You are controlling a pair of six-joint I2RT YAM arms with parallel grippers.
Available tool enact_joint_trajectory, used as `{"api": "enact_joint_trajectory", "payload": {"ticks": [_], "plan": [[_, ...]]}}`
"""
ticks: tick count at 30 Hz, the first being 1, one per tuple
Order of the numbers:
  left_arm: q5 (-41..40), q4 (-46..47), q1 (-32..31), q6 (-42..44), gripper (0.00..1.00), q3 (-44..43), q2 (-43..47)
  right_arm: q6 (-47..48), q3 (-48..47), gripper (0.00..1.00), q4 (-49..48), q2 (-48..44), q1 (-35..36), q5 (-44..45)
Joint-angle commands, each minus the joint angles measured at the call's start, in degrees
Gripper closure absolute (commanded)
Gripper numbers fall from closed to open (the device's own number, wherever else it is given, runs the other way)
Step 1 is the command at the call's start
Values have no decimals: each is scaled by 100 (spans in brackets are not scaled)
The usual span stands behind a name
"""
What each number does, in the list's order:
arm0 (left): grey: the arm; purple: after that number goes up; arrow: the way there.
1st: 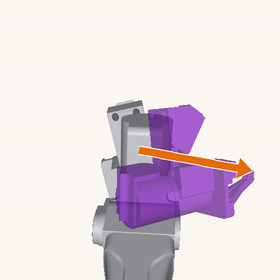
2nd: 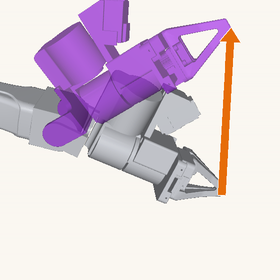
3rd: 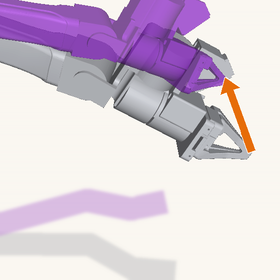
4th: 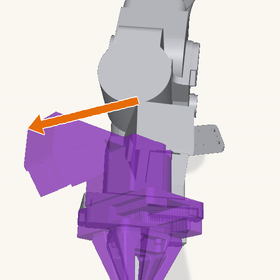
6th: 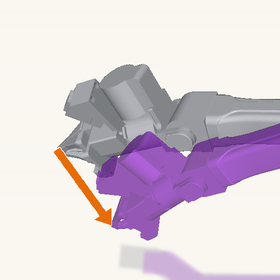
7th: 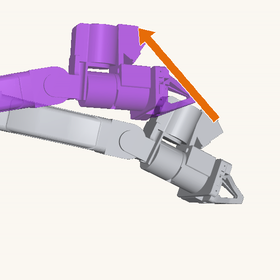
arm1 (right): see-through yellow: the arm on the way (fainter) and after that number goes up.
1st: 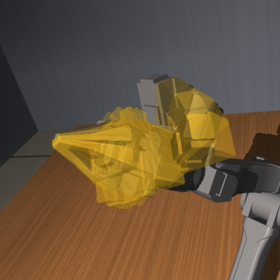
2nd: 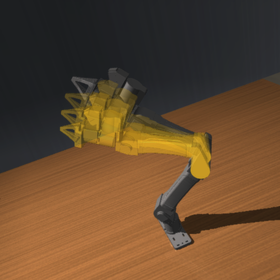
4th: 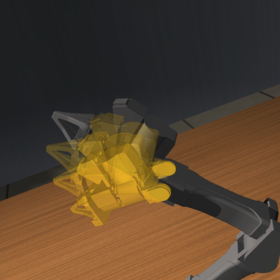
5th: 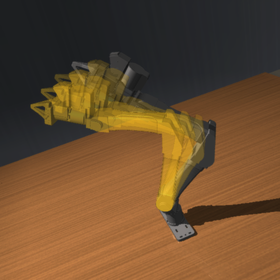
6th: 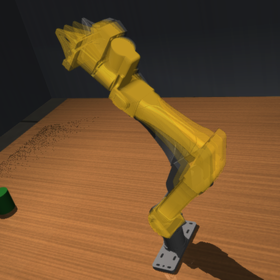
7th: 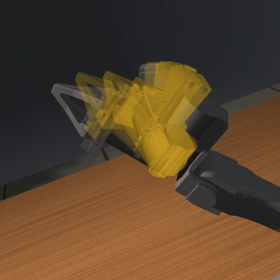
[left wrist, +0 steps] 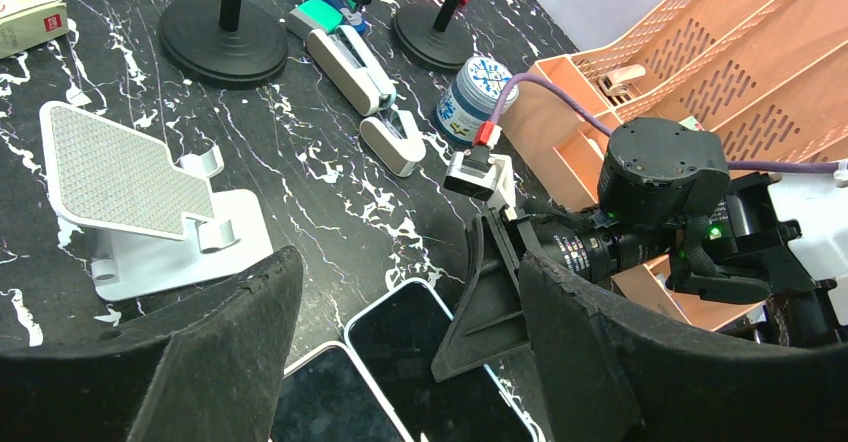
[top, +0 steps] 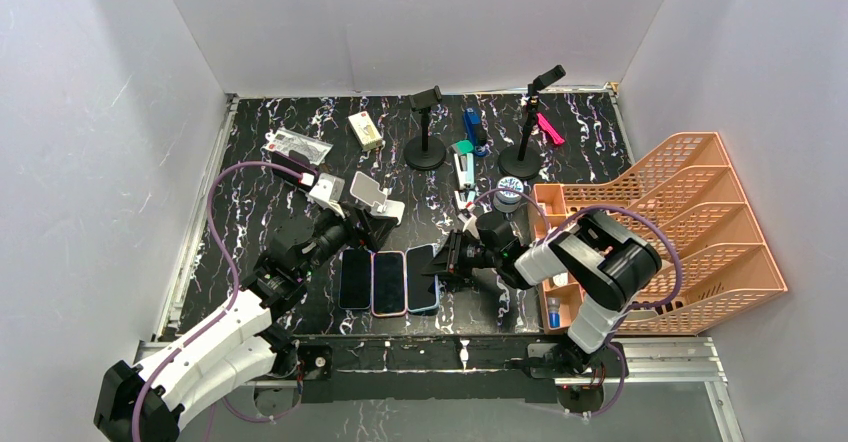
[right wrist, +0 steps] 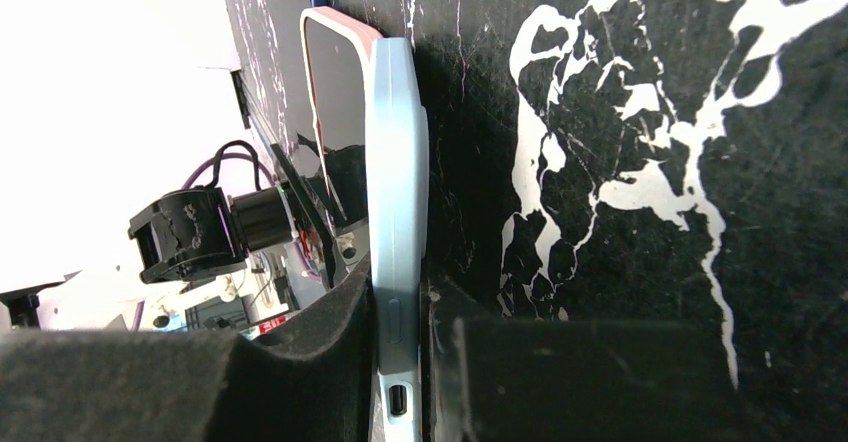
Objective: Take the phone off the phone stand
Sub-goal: Move the phone to the center of the board.
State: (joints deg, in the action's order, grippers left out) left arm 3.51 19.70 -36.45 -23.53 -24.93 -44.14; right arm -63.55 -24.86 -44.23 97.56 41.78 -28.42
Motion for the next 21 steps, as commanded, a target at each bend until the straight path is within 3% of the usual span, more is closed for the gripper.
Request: {"api": "enact_joint_trajectory", "payload": {"ticks": [1,21], "plan": [[14,170,32,75,25,-154,88,-202,-224,100,-525,10,85,-61],[19,182,32,85,25,-153,93,282,-77,100,238,-527,89,296]]}}
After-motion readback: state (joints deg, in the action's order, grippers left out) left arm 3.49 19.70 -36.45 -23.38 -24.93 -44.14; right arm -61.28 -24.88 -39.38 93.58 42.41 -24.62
